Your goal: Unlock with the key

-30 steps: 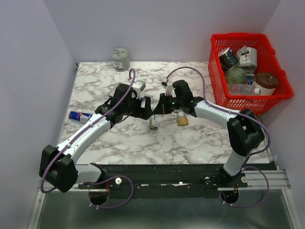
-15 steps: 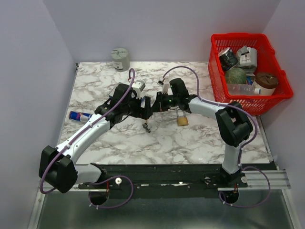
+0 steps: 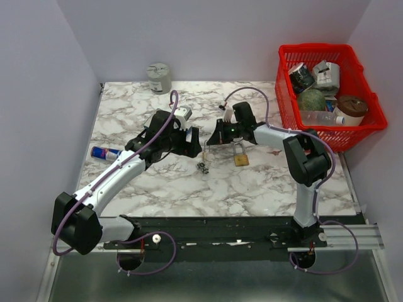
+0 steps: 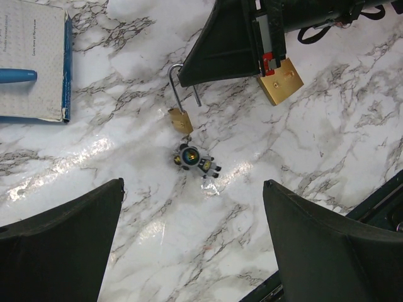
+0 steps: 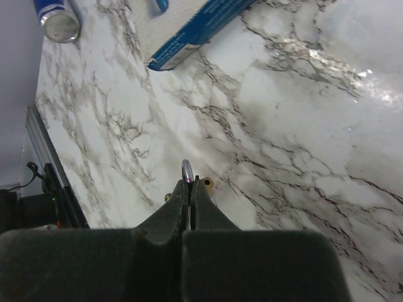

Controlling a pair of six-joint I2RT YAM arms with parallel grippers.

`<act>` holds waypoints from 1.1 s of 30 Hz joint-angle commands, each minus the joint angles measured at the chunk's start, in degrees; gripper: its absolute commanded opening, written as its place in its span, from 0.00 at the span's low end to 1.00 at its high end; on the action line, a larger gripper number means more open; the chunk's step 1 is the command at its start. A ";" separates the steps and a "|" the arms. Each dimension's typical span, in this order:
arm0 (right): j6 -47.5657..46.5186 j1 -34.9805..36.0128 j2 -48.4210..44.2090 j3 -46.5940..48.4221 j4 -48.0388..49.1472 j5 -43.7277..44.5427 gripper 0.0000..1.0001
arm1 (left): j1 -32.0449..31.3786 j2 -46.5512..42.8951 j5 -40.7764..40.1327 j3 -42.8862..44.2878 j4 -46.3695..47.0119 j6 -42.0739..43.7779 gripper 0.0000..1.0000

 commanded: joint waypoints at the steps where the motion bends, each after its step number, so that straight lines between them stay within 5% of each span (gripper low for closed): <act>1: -1.63 -0.92 2.13 1.25 -3.89 1.72 0.01 | 0.07 -1.47 -0.11 -0.41 0.53 0.14 0.99; 16: -4.44 -1.80 3.98 6.35 -16.81 17.62 0.03 | 0.07 -1.30 0.25 -0.32 0.36 -0.04 0.99; 27: -3.65 -1.45 0.74 3.81 -17.08 23.16 0.56 | -0.02 -1.91 0.69 -0.41 0.36 -0.21 0.99; 33: 0.38 2.32 -6.20 -4.87 -13.75 27.73 0.66 | -0.02 -2.18 1.04 -0.50 0.53 -0.30 0.99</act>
